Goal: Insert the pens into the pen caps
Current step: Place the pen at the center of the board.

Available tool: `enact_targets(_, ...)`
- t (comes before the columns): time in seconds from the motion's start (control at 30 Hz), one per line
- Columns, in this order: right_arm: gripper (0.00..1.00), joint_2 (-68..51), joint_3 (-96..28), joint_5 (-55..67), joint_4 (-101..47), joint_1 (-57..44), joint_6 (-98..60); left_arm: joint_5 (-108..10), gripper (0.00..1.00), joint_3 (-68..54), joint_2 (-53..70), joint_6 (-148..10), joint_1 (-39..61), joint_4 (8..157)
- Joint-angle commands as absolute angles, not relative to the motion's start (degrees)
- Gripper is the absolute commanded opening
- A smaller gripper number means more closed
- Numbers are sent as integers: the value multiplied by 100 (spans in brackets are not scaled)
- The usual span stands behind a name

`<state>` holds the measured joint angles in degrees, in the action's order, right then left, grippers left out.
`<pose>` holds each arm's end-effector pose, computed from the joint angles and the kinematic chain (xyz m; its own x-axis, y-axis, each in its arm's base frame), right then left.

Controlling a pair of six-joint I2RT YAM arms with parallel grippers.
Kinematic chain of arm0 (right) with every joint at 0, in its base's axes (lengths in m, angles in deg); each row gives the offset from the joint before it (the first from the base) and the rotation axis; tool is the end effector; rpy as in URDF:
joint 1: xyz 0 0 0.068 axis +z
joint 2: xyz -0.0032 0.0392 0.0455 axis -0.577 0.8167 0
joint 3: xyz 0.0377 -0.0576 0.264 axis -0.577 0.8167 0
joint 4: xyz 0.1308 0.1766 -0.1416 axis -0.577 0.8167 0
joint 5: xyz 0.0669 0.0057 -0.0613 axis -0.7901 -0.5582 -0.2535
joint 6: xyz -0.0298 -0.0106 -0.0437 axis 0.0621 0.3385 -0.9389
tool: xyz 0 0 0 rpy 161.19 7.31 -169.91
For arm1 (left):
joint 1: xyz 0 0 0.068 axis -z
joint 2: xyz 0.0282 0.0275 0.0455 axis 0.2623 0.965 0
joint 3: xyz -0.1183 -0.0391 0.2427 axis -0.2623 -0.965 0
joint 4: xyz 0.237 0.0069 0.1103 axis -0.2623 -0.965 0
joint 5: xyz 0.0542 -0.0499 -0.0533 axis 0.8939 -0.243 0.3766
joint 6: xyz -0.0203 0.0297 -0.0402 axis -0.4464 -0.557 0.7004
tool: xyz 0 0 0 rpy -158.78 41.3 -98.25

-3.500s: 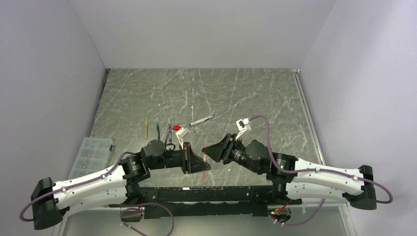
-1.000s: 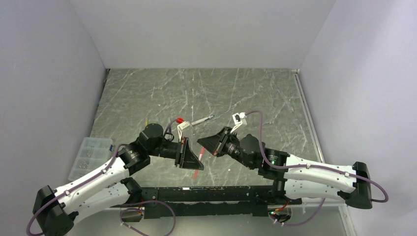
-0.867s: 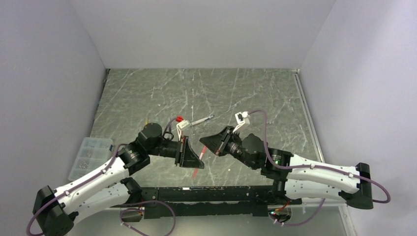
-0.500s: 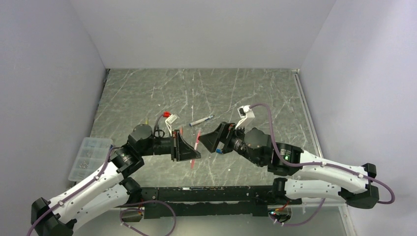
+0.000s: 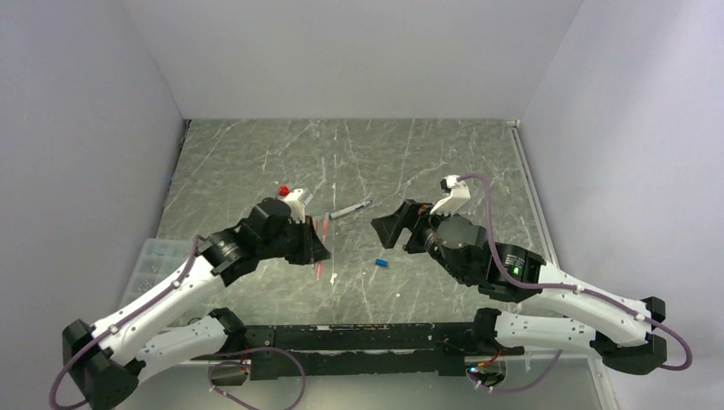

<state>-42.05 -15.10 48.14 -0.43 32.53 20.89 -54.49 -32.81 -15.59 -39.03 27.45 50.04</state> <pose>0.0837 0.1516 0.3749 -0.4883 0.3942 -0.7786 -0.3028 0.7602 0.5748 0.1363 -0.1369 0.2951 -0.8467 -0.0958 -0.5234 0.3192 0.6955 -0.6438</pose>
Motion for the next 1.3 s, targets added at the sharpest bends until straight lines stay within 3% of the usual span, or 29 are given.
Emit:
enact_targets(0.0,93,-4212,-1483,4913,222,3187,2102,-4129,0,-3066,-956,-4195,2669,4075)
enact_targets(0.2,93,-4304,-1172,4743,319,3100,2260,-3414,0,-2994,-184,-4334,2556,3895)
enact_targets(0.8,93,-4772,-640,4486,247,2965,2284,-3426,8,-3238,1646,-4569,2101,4788)
enact_targets(1.27,93,-4899,-548,4486,293,2884,2243,-3258,27,-3120,2089,-4516,2093,4734)
